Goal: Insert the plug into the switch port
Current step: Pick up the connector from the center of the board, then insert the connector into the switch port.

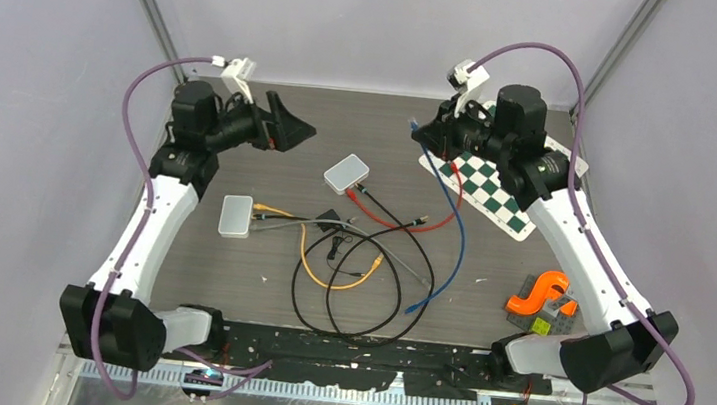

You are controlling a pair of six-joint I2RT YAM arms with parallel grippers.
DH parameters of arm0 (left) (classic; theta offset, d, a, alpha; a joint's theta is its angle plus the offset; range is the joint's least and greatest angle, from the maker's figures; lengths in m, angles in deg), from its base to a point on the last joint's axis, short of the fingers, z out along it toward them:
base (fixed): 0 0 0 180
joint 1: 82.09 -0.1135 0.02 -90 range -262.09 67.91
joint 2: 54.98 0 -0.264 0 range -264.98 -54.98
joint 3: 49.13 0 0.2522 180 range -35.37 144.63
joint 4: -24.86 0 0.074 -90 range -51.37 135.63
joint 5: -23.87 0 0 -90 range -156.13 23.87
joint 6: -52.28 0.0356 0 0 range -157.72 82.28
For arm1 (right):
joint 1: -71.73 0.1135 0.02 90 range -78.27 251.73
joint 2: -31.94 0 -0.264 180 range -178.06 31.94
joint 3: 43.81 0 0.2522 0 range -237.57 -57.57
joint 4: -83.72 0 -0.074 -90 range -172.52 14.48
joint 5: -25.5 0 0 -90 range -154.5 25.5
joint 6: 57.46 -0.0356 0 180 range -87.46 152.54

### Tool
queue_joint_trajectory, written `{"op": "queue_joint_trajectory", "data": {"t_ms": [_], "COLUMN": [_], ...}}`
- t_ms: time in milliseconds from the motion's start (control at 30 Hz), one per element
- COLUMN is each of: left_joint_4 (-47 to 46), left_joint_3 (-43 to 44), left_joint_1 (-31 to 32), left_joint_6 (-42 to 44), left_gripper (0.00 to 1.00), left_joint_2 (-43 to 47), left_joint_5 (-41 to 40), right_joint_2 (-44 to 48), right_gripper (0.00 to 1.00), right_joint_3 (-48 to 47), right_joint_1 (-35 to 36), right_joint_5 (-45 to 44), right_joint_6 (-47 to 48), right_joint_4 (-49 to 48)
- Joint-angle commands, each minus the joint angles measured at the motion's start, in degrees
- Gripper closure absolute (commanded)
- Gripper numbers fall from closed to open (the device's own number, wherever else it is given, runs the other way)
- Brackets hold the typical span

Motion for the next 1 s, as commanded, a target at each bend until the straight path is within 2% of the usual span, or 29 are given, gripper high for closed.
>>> {"op": "queue_joint_trajectory", "data": {"t_ms": [0,167,300,400,533,633,767,967], "left_joint_4": [-4.9,-1.5,-0.5,-0.6,-0.4,4.0,5.9,8.9], "left_joint_3": [-4.0,-3.4,-1.6,0.6,5.8,11.8,18.4,25.6], "left_joint_1": [-7.0,-6.5,-4.8,-3.3,-1.2,-0.2,0.5,1.2], "left_joint_6": [-6.5,-4.5,-4.3,-5.1,-5.8,-6.3,-8.6,-9.3], "left_gripper": [0.00,0.08,0.24,0.32,0.37,0.41,0.47,0.49], "left_joint_2": [-1.1,-6.9,-14.6,-20.5,-28.4,-35.3,-43.7,-50.5], "left_joint_5": [6.8,2.8,0.2,-2.2,-3.9,-5.9,-4.6,-4.6], "right_joint_2": [-1.1,-6.4,-10.1,-13.1,-18.5,-22.5,-28.4,-37.8], "right_gripper": [0.95,0.95,0.95,0.95,0.95,0.95,0.95,0.95], "right_joint_3": [-4.9,-8.1,-5.1,-1.7,0.9,0.2,-2.4,-8.8], "right_joint_1": [0.2,0.4,1.3,1.8,2.0,2.8,4.7,6.8], "right_joint_5": [-14.1,-23.5,-23.5,-22.1,-22.7,-22.4,-19.7,-16.6], "right_joint_6": [12.1,19.9,20.2,19.1,19.1,21.0,23.1,19.6], "right_joint_4": [13.0,19.4,18.8,14.9,10.3,8.7,7.3,8.1]}}
